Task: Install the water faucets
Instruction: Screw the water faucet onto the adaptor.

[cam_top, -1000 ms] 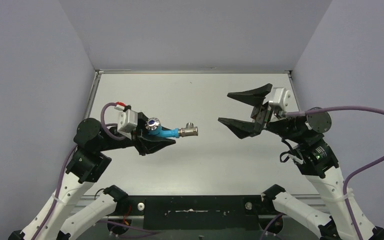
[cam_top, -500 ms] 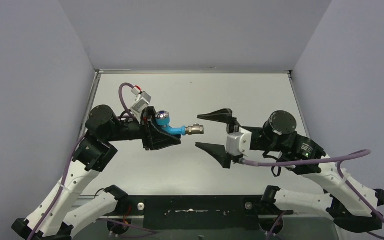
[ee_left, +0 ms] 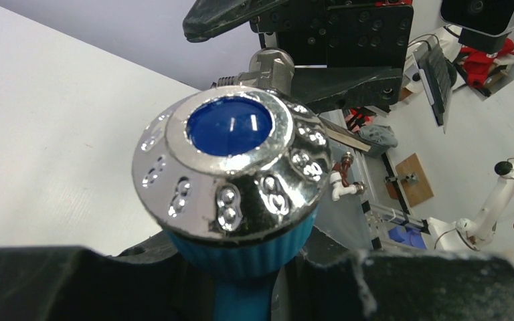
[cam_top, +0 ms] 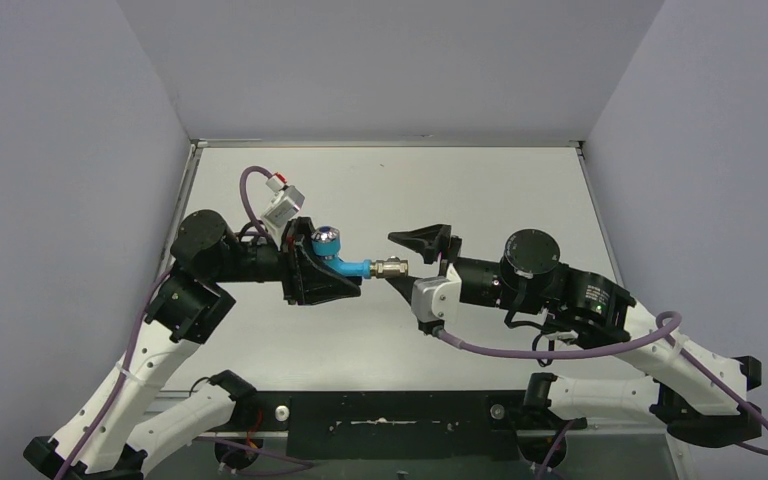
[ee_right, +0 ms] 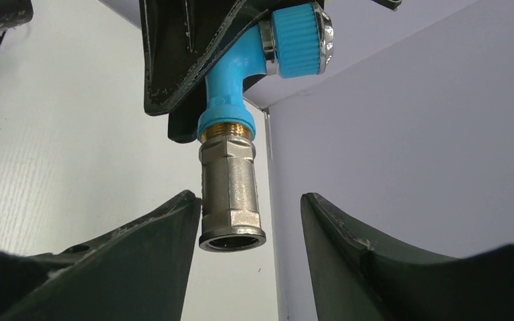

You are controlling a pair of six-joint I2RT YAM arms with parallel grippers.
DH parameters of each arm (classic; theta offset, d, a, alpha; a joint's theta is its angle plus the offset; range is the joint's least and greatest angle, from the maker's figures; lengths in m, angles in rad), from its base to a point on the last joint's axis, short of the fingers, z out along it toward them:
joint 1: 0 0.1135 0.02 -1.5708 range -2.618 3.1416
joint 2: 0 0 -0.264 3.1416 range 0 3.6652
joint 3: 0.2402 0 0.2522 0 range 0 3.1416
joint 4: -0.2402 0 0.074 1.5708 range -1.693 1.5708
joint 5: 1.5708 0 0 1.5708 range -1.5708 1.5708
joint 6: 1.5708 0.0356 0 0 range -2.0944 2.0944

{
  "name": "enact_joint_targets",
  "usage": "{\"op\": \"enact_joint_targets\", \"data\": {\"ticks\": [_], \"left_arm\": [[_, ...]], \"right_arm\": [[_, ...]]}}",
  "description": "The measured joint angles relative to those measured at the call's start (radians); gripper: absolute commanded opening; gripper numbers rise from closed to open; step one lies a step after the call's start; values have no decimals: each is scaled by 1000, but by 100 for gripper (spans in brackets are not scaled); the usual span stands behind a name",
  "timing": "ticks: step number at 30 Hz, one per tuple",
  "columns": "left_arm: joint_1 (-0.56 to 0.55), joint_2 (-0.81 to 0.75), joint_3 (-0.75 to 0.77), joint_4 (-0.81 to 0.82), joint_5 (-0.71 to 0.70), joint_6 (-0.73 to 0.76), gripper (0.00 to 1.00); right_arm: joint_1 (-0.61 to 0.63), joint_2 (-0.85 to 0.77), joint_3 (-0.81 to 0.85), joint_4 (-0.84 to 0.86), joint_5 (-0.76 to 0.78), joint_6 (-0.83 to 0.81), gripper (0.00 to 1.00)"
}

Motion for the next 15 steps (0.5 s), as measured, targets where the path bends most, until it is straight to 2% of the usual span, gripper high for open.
{"op": "enact_joint_targets", "data": {"ticks": [7, 12, 15], "left_arm": [[0, -2, 0, -1, 11, -4, 0], [0, -2, 8, -32, 10, 32, 0], [0, -2, 21, -64, 8, 69, 0]], "right_arm": [[20, 3, 0, 0, 15, 3, 38], [38, 9, 0, -8, 12, 36, 13], [41, 10, 0, -7, 11, 90, 4]]}}
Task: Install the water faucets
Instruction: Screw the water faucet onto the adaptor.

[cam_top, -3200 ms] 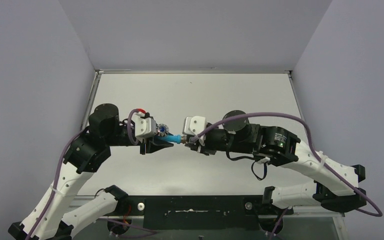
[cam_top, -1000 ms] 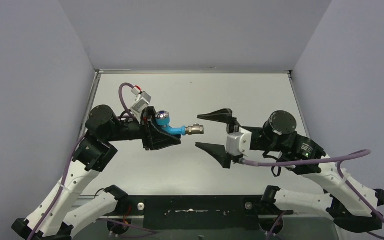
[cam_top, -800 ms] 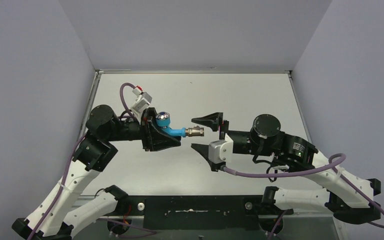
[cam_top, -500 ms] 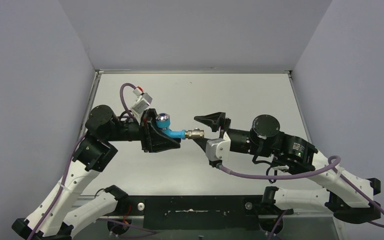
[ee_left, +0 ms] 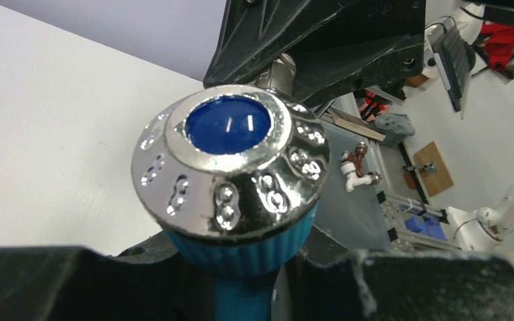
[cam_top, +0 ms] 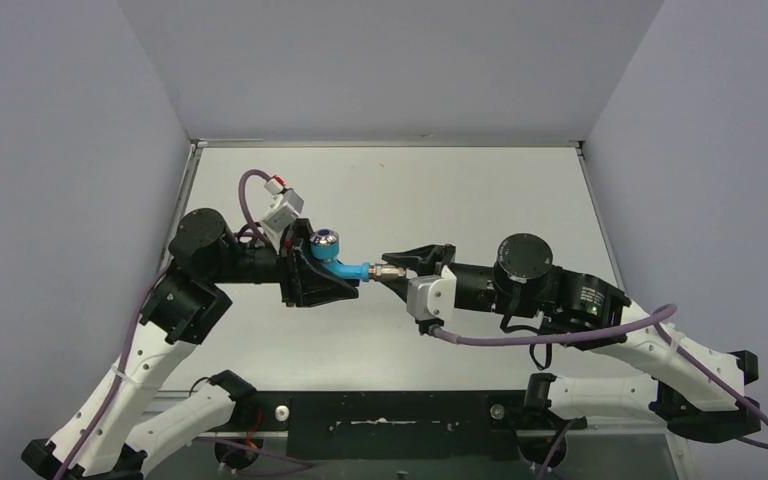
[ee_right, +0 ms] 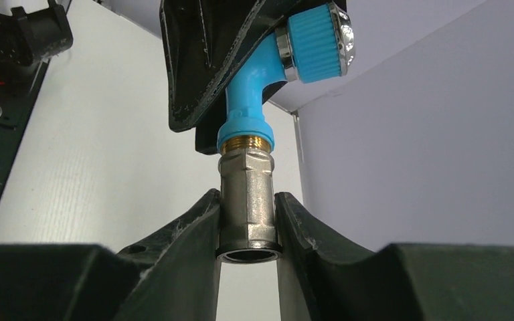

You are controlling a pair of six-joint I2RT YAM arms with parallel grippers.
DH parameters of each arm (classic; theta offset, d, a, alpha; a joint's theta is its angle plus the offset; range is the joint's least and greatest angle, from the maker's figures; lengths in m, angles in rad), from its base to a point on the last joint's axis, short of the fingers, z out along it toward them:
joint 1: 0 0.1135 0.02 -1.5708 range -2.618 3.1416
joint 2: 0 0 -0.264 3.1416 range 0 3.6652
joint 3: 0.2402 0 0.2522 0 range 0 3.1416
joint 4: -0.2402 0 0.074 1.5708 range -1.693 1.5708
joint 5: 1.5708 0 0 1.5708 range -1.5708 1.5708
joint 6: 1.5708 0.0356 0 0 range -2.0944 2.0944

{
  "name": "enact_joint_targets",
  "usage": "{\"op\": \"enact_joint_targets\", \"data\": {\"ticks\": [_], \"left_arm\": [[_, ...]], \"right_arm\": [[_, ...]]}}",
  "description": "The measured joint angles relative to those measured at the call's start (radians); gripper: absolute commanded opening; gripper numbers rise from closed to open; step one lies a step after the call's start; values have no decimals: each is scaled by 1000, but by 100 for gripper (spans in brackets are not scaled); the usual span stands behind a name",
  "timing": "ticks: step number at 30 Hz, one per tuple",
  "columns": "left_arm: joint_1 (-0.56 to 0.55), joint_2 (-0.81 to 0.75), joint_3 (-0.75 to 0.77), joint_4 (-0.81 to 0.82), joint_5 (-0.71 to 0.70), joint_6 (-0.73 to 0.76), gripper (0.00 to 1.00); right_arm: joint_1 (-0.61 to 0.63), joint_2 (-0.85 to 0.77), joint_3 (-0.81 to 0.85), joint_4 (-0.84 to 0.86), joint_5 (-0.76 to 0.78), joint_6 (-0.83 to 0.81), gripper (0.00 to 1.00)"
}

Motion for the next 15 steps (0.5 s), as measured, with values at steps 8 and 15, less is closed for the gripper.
{"op": "enact_joint_targets", "data": {"ticks": [8, 15], "left_arm": [[1, -29, 10, -80, -27, 216, 0], [1, -94, -3, -95, -69, 493, 0]], "right_arm": [[0, 23, 1, 4, 11, 216, 0], [-27, 59, 37, 12, -50, 473, 0]]}}
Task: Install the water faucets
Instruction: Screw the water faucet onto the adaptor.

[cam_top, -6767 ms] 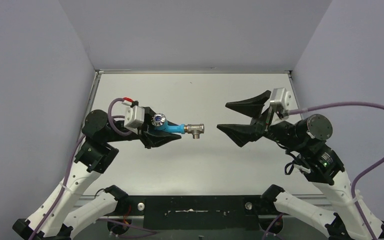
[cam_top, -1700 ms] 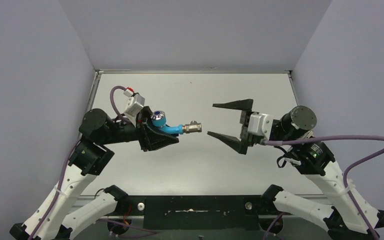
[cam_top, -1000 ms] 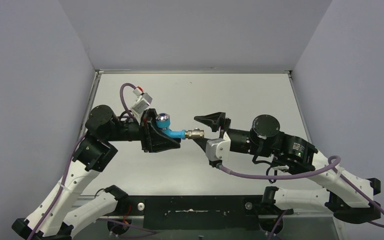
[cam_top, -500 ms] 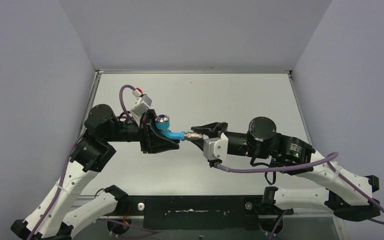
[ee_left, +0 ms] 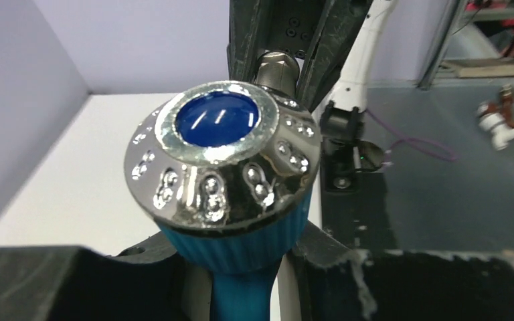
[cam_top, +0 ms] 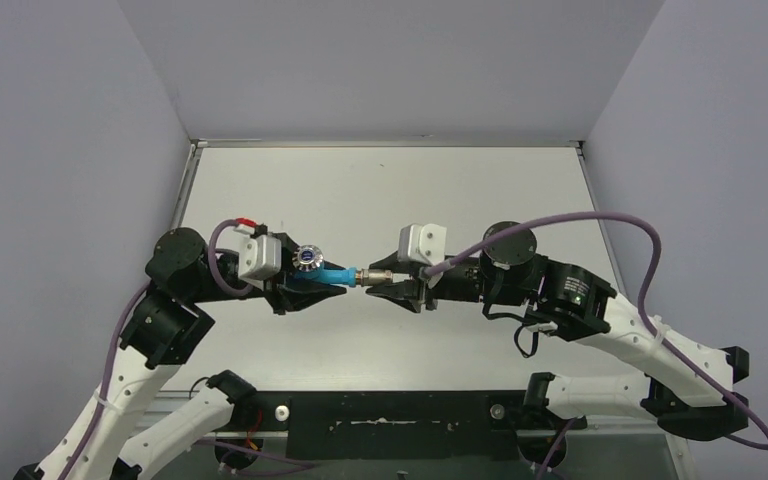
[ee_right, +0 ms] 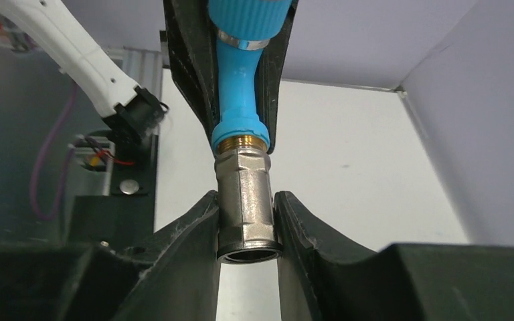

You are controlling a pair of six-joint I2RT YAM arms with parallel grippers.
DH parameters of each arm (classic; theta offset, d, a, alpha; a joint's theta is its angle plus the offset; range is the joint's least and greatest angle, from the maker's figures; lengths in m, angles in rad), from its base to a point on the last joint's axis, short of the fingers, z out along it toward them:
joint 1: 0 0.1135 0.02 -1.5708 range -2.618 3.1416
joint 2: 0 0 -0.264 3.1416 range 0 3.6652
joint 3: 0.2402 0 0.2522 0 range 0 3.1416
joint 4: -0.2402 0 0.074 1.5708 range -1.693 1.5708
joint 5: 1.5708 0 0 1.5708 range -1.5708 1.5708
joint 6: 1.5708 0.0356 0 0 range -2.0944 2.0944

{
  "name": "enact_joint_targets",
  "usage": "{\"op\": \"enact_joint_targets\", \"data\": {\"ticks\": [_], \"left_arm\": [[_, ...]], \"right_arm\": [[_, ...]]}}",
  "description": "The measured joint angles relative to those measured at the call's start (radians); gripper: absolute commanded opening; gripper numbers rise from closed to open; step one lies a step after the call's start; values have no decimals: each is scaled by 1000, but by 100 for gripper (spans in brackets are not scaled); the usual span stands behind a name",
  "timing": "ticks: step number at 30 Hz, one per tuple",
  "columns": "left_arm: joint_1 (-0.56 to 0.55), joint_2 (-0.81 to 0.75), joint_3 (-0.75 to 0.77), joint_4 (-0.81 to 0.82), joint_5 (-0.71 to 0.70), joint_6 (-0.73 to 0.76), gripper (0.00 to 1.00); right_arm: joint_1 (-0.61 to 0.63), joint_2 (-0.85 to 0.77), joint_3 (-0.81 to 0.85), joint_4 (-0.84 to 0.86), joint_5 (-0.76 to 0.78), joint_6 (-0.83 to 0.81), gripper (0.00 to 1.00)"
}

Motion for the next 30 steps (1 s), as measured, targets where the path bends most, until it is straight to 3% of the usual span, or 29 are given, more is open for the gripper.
{"op": "enact_joint_targets", "data": {"ticks": [10, 17, 19, 25, 30], "left_arm": [[0, -54, -34, 22, -88, 334, 0], [-2, -70, -47, 23, -142, 548, 0], [-2, -78, -56, 32, -162, 600, 0], [-6, -82, -63, 46, -204, 660, 0], [-2, -119, -92, 76, -242, 593, 0]], "right_arm": [[-151, 25, -45, 129, -212, 489, 0], [-204, 27, -106, 250, -273, 840, 1], [-215, 28, -118, 280, -280, 939, 10], [-249, 26, -145, 321, -269, 1088, 58], [-305, -29, -161, 323, -203, 1044, 67]]}}
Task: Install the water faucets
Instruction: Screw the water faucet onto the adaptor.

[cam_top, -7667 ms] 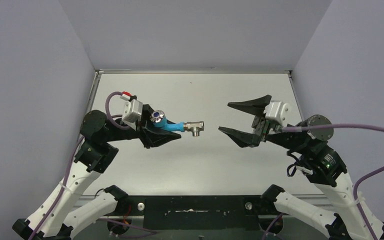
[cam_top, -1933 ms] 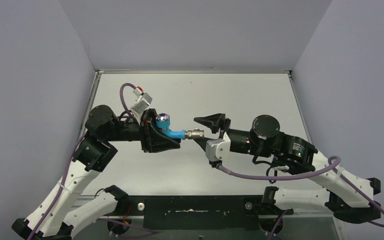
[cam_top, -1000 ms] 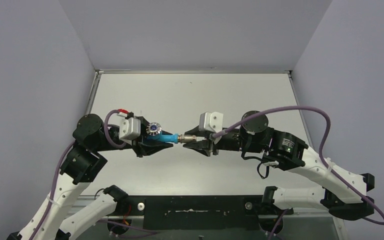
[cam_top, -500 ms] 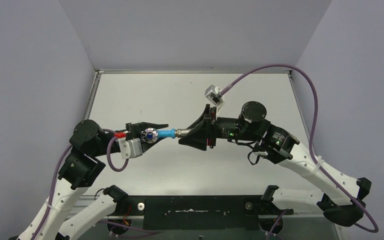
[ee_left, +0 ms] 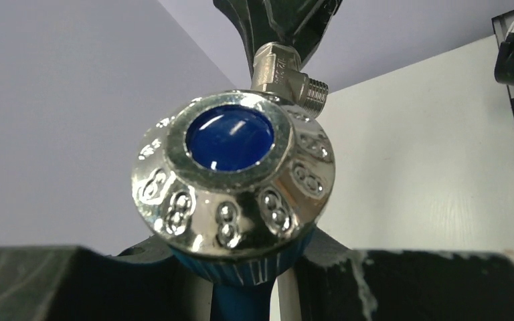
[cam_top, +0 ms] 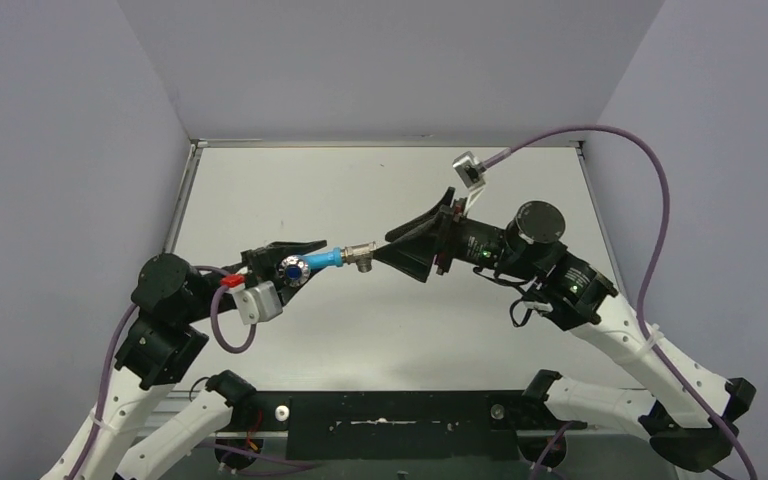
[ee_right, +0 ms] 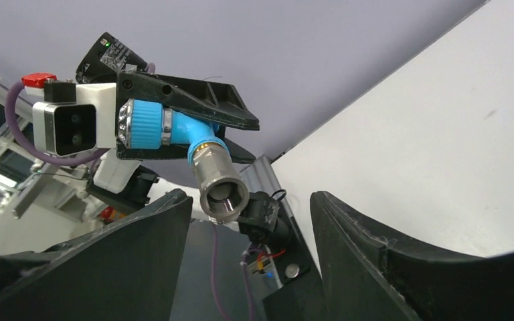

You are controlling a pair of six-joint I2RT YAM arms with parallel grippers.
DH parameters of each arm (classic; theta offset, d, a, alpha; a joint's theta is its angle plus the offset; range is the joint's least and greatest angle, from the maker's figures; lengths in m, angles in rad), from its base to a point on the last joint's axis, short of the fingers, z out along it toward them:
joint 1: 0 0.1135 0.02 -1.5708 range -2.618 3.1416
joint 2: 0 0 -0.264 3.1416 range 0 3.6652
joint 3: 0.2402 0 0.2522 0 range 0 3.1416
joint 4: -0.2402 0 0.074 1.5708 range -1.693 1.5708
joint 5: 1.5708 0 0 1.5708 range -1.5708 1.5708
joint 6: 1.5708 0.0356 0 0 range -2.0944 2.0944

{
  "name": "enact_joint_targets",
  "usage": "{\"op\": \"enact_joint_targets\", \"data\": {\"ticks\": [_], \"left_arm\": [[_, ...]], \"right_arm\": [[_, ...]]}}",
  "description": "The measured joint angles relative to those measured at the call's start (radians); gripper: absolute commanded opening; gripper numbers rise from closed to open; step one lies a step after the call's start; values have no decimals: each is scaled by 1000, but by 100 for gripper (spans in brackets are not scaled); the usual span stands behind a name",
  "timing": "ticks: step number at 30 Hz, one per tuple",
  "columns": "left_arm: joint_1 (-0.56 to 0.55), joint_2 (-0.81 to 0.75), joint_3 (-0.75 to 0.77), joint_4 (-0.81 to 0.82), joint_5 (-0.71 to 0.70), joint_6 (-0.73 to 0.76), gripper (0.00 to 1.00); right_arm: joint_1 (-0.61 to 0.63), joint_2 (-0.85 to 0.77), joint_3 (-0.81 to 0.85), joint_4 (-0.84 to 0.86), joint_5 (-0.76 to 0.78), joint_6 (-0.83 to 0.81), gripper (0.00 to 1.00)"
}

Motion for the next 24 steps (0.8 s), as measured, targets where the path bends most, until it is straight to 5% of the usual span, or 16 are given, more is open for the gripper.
{"op": "enact_joint_targets", "data": {"ticks": [6, 17, 24], "left_arm": [[0, -64, -41, 85, 3, -247, 0], [0, -5, -12, 121, 10, -842, 0], [0, 128, 119, -45, 30, -960, 0]], "right_arm": [[-5, -108, 0, 0, 85, -218, 68], [23, -123, 104, -117, 103, -957, 72], [276, -90, 122, -298, 344, -1429, 75]]}}
